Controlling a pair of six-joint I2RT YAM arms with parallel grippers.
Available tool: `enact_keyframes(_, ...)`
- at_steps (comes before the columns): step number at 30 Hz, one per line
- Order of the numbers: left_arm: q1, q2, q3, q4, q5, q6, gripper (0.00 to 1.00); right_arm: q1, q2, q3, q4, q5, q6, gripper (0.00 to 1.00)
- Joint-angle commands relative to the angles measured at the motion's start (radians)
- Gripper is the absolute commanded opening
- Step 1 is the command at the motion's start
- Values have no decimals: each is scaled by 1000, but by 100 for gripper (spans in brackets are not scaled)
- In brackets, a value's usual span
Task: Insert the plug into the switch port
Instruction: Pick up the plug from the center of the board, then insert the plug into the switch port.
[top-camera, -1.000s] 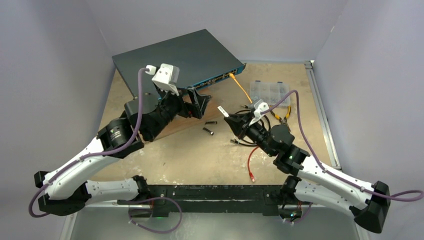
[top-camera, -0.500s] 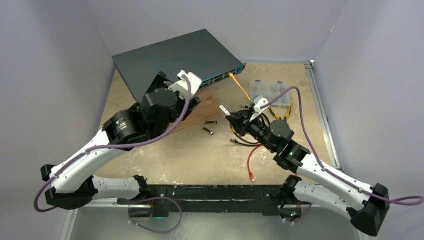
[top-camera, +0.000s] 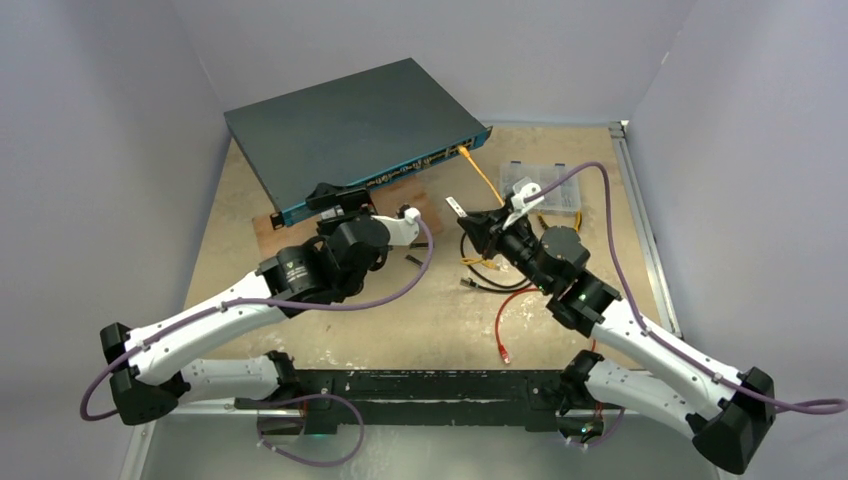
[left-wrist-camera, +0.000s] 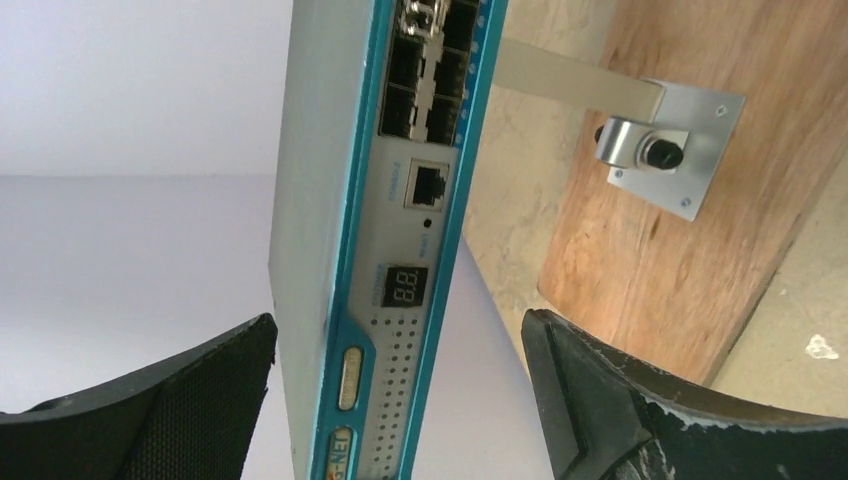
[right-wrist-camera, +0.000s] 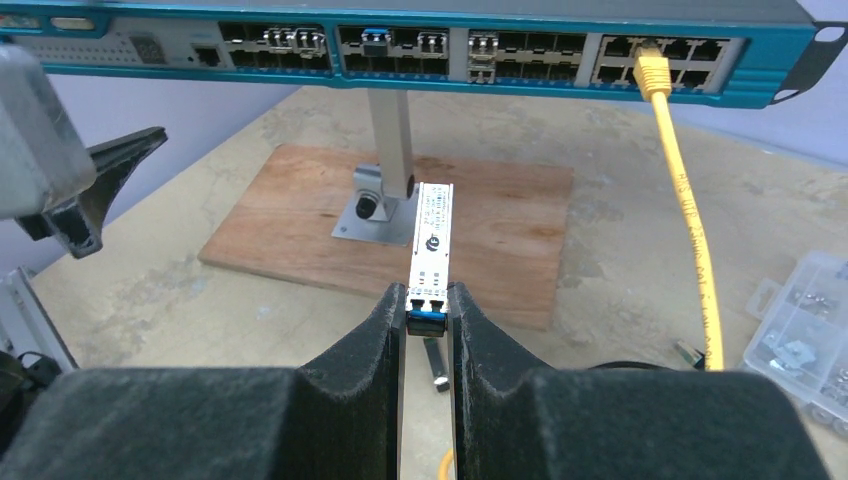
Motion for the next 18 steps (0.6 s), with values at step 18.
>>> enact_keyframes(18,139,-50,-216,471,-68,329,67,-141,90,112,-1,-131,-53,0)
